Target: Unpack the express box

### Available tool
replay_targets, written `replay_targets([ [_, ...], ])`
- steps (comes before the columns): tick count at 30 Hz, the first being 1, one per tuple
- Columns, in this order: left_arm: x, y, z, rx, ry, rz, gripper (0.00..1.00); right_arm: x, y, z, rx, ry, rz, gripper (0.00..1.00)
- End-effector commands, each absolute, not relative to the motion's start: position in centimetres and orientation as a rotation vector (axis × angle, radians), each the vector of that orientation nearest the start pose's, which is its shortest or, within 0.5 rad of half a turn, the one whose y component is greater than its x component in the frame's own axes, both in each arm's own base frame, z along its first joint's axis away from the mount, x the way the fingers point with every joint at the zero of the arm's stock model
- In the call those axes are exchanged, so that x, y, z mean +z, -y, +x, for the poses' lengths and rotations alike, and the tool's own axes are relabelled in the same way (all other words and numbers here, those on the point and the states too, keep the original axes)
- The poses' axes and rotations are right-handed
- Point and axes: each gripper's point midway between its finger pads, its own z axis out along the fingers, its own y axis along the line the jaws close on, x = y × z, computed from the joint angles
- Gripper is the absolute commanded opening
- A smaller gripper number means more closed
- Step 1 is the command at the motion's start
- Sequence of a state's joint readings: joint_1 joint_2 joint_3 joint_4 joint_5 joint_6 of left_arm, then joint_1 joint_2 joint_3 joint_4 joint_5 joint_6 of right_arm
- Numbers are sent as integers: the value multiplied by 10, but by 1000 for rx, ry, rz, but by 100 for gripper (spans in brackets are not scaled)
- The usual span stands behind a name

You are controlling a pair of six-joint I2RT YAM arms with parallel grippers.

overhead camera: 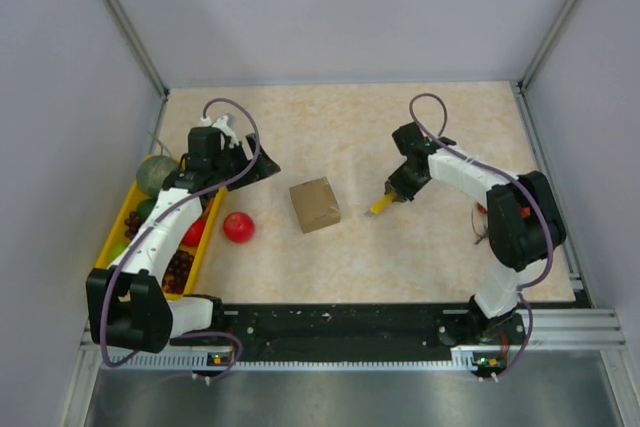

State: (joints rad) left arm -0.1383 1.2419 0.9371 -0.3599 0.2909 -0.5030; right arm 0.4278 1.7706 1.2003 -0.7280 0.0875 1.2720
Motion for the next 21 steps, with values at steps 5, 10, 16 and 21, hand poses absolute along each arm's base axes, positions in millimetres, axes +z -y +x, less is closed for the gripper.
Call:
replay_targets([
  [5, 250, 175, 331, -1092, -2076, 26, 85, 214, -254, 373, 1022, -2252, 356, 0],
  [10, 294, 216, 306, -1327, -1966, 188, 86, 323, -294, 356, 1411, -1871, -12, 0],
  [16, 351, 250, 283, -1528, -1776, 304, 86, 398, -321, 305, 1595, -1626, -345, 0],
  [21, 403, 259, 260, -1615, -1584, 418, 87, 438, -334, 269, 1695, -1491, -518, 0],
])
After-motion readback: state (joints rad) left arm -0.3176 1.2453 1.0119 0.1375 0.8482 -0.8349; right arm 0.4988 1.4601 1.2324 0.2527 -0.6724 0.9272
